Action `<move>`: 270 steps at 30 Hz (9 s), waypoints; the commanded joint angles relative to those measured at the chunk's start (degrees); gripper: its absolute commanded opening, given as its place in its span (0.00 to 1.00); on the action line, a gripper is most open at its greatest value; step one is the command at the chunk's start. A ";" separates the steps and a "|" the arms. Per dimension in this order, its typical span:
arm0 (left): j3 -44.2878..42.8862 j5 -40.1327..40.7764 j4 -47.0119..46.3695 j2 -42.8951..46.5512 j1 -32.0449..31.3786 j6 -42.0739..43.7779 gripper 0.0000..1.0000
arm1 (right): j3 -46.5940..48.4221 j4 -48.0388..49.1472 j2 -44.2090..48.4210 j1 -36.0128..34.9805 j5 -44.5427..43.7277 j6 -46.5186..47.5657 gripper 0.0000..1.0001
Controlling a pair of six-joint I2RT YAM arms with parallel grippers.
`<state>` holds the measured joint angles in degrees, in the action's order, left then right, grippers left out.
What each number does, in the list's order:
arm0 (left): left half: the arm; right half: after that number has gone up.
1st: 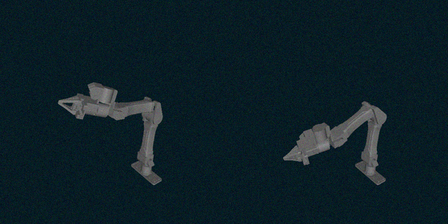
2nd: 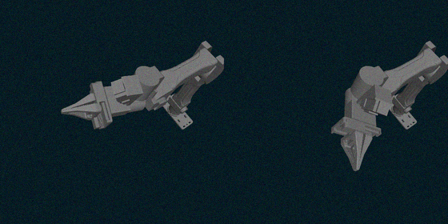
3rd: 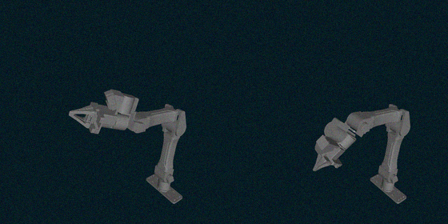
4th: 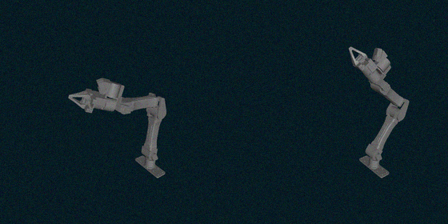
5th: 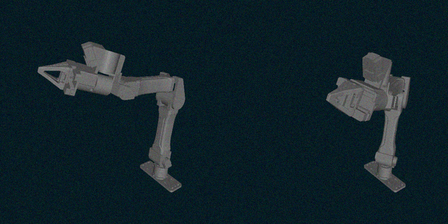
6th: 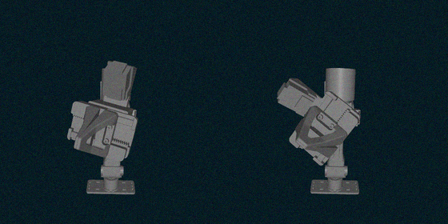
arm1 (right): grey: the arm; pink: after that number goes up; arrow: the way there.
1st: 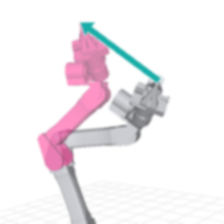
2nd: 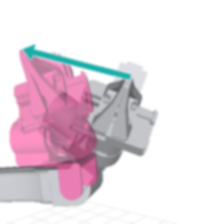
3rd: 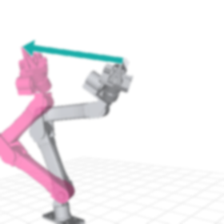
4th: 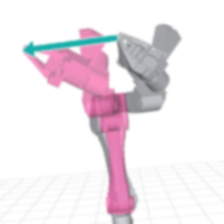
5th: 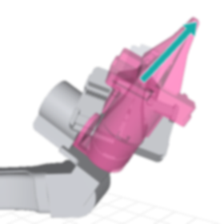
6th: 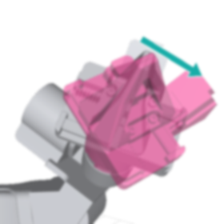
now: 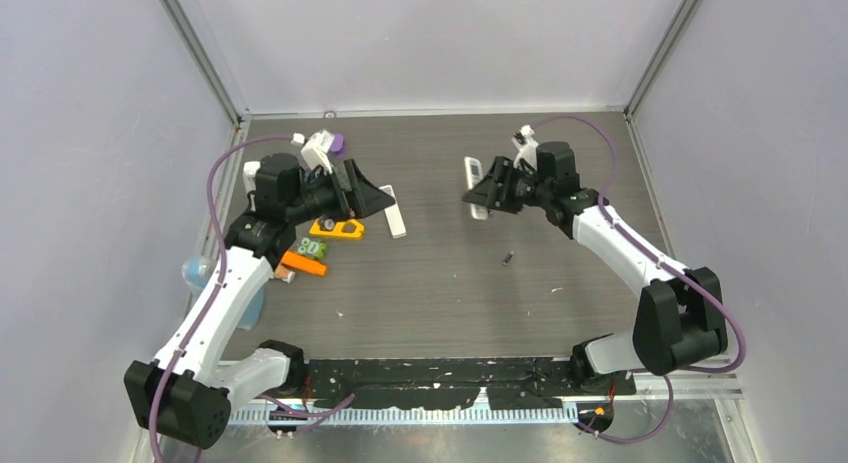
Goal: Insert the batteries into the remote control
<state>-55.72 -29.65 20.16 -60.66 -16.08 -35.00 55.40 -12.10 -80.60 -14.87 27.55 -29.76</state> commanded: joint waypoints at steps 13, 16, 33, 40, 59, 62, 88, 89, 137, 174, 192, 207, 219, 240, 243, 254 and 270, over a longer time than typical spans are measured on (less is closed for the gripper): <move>-10.54 -19.88 -35.57 -1.61 0.04 -25.92 0.88 | 15.15 48.46 1.00 -19.65 28.79 -30.26 0.41; -9.69 -20.76 -39.52 -1.41 -0.47 -27.43 0.89 | 17.04 47.46 -0.50 -20.39 29.06 -31.05 0.41; -5.95 -20.44 -40.25 -2.72 -1.24 -29.65 0.75 | 20.83 33.53 -5.13 -23.08 29.35 -23.46 0.43; -4.53 -20.16 -36.65 -2.74 -1.24 -28.48 0.38 | 21.63 26.31 -5.62 -23.08 27.88 -20.90 0.47; -9.71 8.56 3.63 4.10 -1.24 -29.40 0.00 | 26.20 -1.37 3.06 -37.36 -19.12 14.88 0.99; -10.03 9.56 4.91 4.19 -1.16 -30.15 0.00 | 28.55 -3.79 0.66 -41.09 -24.08 16.05 0.94; -14.12 -9.18 -6.08 7.87 0.89 -9.41 0.82 | 25.55 4.27 2.53 -31.75 10.39 7.40 0.18; -14.11 -12.04 -7.28 7.94 1.48 -8.93 0.82 | 25.31 4.19 2.81 -31.34 13.13 8.17 0.18; -14.47 -43.16 -1.59 4.55 3.31 3.06 0.46 | 28.33 1.46 -1.84 -28.58 33.75 8.11 0.23; 30.18 -4.87 -41.16 -4.84 0.70 -26.67 0.00 | 3.53 3.07 1.57 -23.72 -15.26 -15.70 0.64; 38.76 3.30 -42.93 -10.35 0.61 -20.23 0.00 | 0.47 16.33 -16.64 -27.12 -6.30 -25.26 0.36; 41.08 3.28 -43.75 -13.92 0.78 -18.62 0.00 | -3.85 21.28 -19.72 -27.62 -6.51 -26.01 0.38; 42.52 3.08 -44.17 -14.04 0.87 -19.05 0.00 | -4.28 22.63 -21.83 -27.49 -7.00 -25.42 0.38; 43.82 1.42 -47.27 -16.38 0.87 -20.87 0.00 | -9.89 40.25 -26.28 -26.25 3.84 -35.64 0.40; 43.76 1.17 -47.54 -16.63 0.87 -21.18 0.00 | -10.73 44.76 -27.02 -26.19 5.72 -37.89 0.40; 43.51 1.06 -47.05 -17.23 0.78 -21.18 0.00 | -11.36 65.27 -30.46 -27.00 10.85 -45.80 0.40; 35.71 12.67 -21.80 -6.19 0.61 -9.22 0.00 | -9.78 76.19 -25.06 -25.66 11.23 -49.79 0.41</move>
<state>-18.35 -21.76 -18.79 -67.61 -13.15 -53.10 42.39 52.21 -112.40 -38.39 32.56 -76.99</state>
